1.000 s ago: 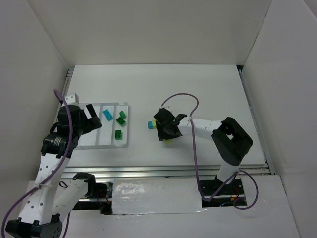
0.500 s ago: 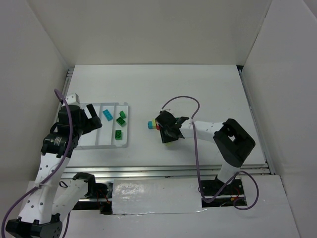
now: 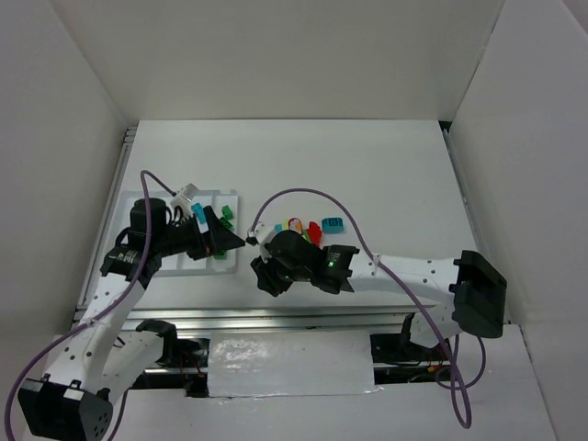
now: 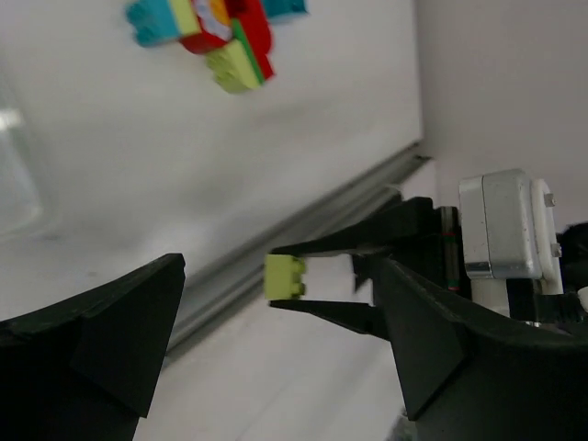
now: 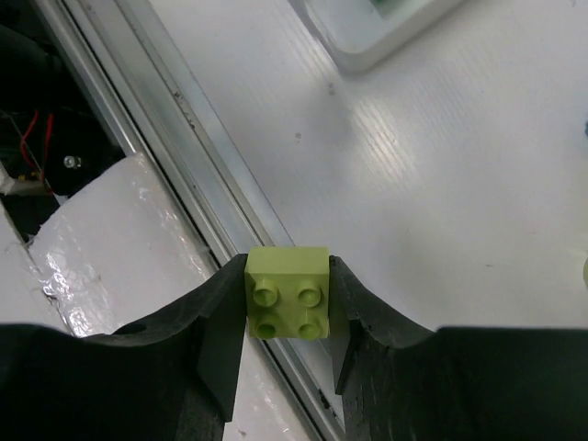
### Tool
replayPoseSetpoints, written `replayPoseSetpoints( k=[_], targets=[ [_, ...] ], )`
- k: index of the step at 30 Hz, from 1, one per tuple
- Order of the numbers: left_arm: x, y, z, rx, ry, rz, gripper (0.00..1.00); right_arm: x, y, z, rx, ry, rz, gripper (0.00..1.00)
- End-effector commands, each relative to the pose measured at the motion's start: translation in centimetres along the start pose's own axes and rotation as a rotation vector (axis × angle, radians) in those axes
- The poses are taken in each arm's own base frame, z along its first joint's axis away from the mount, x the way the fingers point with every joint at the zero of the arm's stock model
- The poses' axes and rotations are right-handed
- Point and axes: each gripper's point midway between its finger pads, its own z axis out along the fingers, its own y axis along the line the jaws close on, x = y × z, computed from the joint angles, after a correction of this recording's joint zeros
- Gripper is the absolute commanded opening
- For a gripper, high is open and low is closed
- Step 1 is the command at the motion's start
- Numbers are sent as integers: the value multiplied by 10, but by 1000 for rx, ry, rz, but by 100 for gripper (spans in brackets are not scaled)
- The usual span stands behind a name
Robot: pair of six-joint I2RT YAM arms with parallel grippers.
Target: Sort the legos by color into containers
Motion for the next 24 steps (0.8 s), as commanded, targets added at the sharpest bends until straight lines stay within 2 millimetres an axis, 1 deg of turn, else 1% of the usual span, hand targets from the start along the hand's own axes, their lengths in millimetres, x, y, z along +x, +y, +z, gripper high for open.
replayPoseSetpoints(
  k=[1,2,3,4,6,7,10,11,12,13,17,19,20,22,24],
  targets=[
    [11,-63,-16,321,80,36,100,-48,17,-19,-31,-178,-93,0],
    [18,-69,-19,347,102,30,99,-57,19,-26,-28,-215,-107,0],
    [21,-72,-20,358,105,34,99,-63,19,-29,-19,-246,-111,0],
    [24,-79,-22,385,108,55,99,-70,19,-35,1,-281,-121,0],
    [30,-83,-24,399,109,59,99,-83,19,-45,15,-347,-120,0],
    [35,-86,-24,411,124,68,98,-90,19,-53,17,-381,-121,0],
    [42,-84,-20,397,141,61,97,-103,24,-68,-5,-450,-122,0],
    [48,-85,-18,402,160,65,97,-105,25,-71,-8,-462,-122,0],
    [49,-85,-16,394,164,58,96,-110,25,-73,-6,-474,-121,0],
    [54,-86,-14,395,179,61,95,-112,25,-75,-1,-482,-121,0],
    [61,-83,-3,368,203,47,92,-117,28,-82,-12,-501,-128,0],
    [63,-83,1,365,213,46,89,-117,30,-85,-18,-506,-133,0],
    [64,-84,3,372,216,47,84,-118,30,-86,-14,-510,-132,0],
    [66,-88,3,379,222,50,81,-119,27,-87,0,-516,-129,0],
    [69,-88,5,367,231,53,82,-119,21,-88,33,-522,-121,0]
  ],
)
